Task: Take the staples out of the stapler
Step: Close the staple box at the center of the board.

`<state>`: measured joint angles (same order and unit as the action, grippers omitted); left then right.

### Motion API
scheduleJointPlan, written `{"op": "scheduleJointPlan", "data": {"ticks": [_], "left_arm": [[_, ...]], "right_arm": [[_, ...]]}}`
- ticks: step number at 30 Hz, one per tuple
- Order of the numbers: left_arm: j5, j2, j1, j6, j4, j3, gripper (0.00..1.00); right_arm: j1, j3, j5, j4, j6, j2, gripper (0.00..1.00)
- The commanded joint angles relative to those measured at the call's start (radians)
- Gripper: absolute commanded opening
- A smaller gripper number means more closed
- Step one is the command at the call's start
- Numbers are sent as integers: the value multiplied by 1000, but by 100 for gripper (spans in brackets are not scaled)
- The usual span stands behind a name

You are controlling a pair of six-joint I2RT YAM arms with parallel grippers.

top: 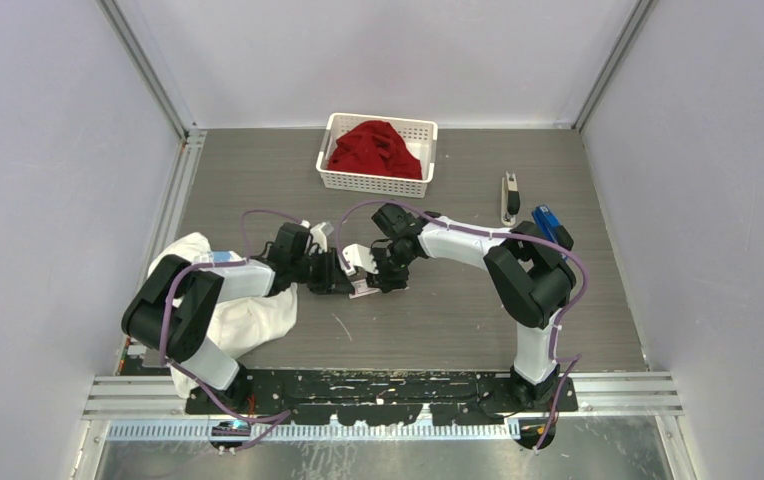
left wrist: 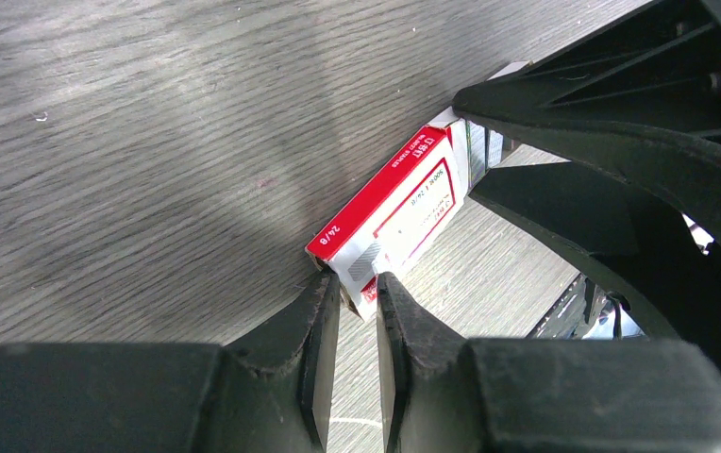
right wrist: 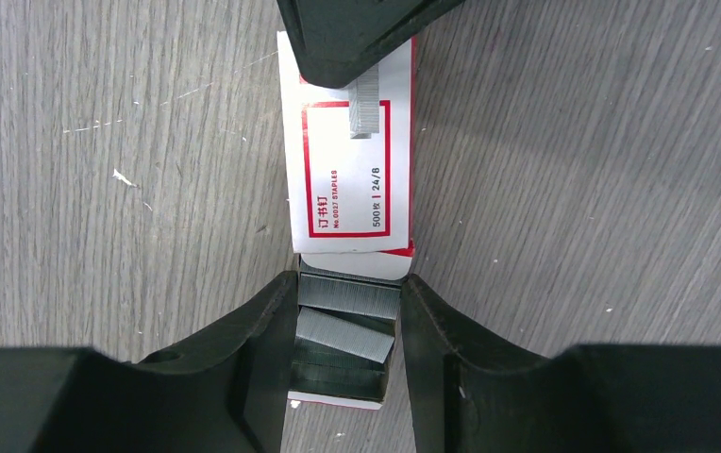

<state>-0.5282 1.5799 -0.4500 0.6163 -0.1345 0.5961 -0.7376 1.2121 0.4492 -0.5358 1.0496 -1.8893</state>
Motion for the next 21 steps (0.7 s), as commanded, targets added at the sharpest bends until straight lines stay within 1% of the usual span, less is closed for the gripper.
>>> {"op": "scheduleJointPlan", "data": {"ticks": [1, 21], "left_arm": [[21, 14, -11, -43, 68, -6, 23], [-5, 17, -11, -58, 71, -2, 27]], "right_arm": [[5, -42, -60, -82, 41, -26, 37], [13, -33, -77, -95, 77, -40, 36]]}}
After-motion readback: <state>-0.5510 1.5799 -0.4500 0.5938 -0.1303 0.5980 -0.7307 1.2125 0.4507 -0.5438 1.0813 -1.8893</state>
